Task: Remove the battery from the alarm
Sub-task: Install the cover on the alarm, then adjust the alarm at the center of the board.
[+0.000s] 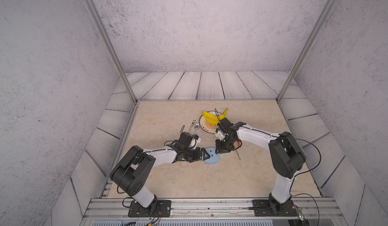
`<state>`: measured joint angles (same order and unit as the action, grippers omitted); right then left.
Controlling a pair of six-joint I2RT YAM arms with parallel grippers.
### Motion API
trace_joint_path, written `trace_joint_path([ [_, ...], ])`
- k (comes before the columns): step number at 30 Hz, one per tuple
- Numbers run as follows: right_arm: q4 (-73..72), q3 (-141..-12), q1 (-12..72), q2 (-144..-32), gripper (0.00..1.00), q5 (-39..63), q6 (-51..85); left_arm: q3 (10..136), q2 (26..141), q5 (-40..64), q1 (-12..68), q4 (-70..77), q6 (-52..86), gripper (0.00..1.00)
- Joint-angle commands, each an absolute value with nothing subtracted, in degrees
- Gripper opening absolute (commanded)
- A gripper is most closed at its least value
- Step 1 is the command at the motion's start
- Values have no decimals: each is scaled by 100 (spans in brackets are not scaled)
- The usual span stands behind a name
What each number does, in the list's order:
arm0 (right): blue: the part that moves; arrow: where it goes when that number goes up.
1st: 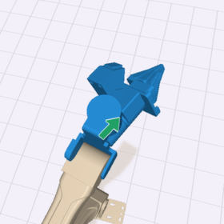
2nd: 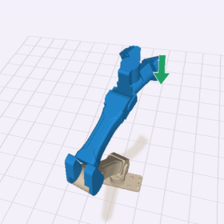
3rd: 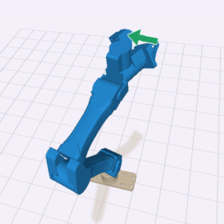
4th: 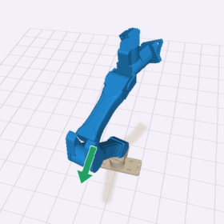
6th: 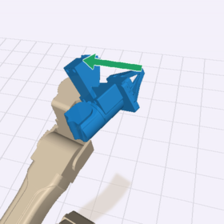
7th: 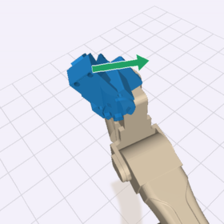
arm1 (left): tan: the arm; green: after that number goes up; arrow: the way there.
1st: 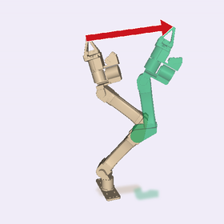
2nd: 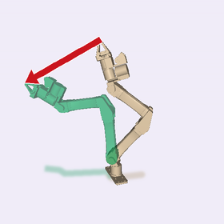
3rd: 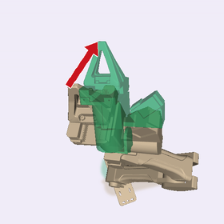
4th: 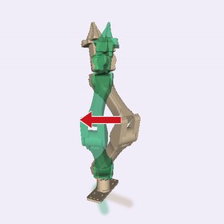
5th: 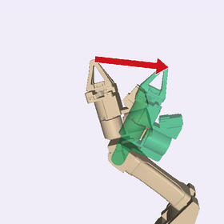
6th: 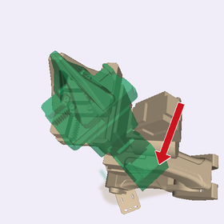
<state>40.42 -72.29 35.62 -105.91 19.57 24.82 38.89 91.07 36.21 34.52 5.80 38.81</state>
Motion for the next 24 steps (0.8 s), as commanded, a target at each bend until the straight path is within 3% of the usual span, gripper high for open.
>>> trace_joint_path([
  [1,3891,-7032,3585,-10349,36,1773,2294,3780,8844,3571,3346,474,3798,77],
  [11,3302,-6567,3586,-9009,79,1042,-238,3362,8195,3287,2915,268,3886,79],
  [16,3238,-6354,3585,-8908,100,1464,-2222,3097,8078,3090,2761,458,4192,91],
  [20,3140,-6203,3642,-8952,100,1717,-3612,2997,8077,3025,2681,552,4350,99],
  [24,3224,-6421,3696,-9276,100,1727,-4220,2988,8136,3029,2654,560,4409,99],
])
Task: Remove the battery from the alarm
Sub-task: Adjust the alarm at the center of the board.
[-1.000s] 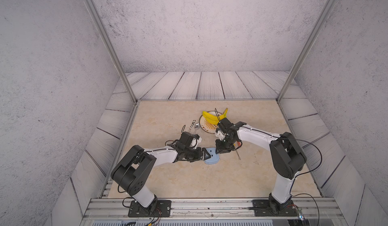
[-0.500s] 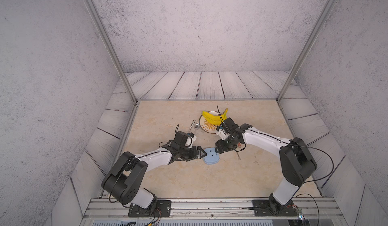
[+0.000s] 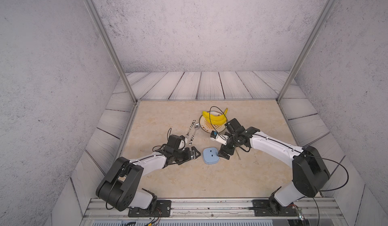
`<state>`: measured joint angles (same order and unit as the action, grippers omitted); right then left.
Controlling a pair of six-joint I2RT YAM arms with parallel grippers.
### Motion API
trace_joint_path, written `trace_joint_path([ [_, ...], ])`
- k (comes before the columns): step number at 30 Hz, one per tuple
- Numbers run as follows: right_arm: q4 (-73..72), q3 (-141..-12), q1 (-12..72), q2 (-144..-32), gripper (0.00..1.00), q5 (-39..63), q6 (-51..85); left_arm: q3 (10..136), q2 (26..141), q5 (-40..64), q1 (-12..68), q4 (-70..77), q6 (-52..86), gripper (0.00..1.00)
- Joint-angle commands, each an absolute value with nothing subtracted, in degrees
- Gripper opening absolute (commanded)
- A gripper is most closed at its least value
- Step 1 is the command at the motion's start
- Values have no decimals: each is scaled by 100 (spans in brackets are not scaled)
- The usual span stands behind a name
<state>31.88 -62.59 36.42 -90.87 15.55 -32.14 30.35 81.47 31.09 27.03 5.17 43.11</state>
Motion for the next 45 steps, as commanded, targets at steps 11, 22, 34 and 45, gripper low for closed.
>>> trace_joint_path([
  [11,3116,-6699,4038,-9995,100,1879,-4864,2953,8224,3132,2619,668,4491,99],
  [22,3098,-6870,4148,-10434,100,1854,-4904,2953,8278,3365,2610,798,4436,99],
  [34,2798,-6653,4199,-10311,82,2075,-4824,2799,8686,4482,2627,2205,4785,98],
  [45,2052,-6123,4201,-9338,81,2661,-4146,2924,9332,5045,2979,3676,5452,84],
])
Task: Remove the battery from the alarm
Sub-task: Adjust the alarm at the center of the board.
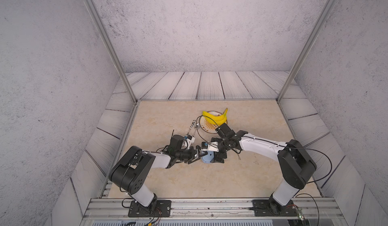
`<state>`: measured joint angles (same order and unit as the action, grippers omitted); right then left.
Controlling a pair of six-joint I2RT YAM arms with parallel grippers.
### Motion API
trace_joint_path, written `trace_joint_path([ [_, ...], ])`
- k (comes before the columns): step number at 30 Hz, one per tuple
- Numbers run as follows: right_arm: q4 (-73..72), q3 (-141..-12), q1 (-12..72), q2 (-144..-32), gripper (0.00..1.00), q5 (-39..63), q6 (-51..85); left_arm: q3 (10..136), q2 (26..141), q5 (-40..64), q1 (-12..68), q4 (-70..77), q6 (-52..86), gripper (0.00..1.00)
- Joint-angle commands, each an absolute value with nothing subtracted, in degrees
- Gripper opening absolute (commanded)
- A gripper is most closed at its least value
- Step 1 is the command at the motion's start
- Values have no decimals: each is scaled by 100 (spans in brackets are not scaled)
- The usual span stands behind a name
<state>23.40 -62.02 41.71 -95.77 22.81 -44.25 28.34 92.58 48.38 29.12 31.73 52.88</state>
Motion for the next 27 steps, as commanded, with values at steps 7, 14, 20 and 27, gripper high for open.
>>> trace_joint_path([
  [7,2130,-6126,4198,-9265,84,2649,-3986,2953,9285,5071,2988,3858,5537,51],
  [14,2012,-5888,4179,-8737,100,2569,-3663,3075,8928,4787,2997,3112,5114,39],
  [20,1763,-5423,4120,-7555,100,1746,-2700,4066,8253,3134,3329,-267,3102,38],
  [27,1849,-4818,3770,-5996,100,-294,-690,5625,8575,-141,4485,-2737,1677,39],
])
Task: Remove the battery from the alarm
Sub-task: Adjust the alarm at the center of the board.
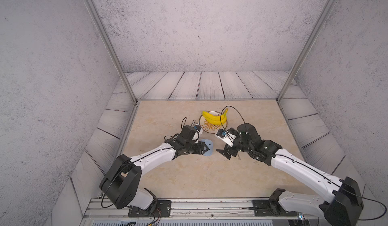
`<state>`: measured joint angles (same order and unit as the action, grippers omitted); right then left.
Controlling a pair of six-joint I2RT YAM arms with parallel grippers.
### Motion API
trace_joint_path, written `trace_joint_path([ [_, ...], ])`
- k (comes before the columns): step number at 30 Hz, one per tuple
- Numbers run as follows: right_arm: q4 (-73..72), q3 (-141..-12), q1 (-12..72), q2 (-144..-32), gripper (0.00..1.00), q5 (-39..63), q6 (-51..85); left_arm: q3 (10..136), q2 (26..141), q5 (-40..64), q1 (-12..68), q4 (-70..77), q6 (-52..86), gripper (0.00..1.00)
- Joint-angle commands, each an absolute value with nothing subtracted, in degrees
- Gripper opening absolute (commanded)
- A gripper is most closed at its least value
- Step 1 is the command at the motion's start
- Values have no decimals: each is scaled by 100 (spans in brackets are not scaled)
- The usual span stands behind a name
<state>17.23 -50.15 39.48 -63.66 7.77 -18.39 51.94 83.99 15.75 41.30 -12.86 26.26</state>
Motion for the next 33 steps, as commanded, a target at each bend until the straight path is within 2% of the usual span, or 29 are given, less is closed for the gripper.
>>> trace_joint_path([
  [1,1931,-4723,3640,-5788,100,-449,-407,5892,8756,-611,4677,-2974,1562,39],
  [9,2228,-3956,2846,-4581,100,-903,494,7603,10310,-3331,5912,-4118,854,38],
  [17,2380,-3718,2776,-4220,100,-1125,743,8063,11314,-4330,6419,-4130,583,39],
  [20,2415,-3684,2774,-4207,100,-1163,756,8154,11567,-4480,6511,-4133,545,40],
  [23,2434,-3648,2747,-4187,100,-1225,790,8182,11689,-4385,6560,-4146,576,45],
  [28,2356,-3569,2665,-4167,100,-1278,904,8022,11591,-3860,6593,-4055,715,59],
  [33,2232,-3534,2479,-4170,100,-1363,1068,7669,11085,-3141,6614,-3738,825,80],
])
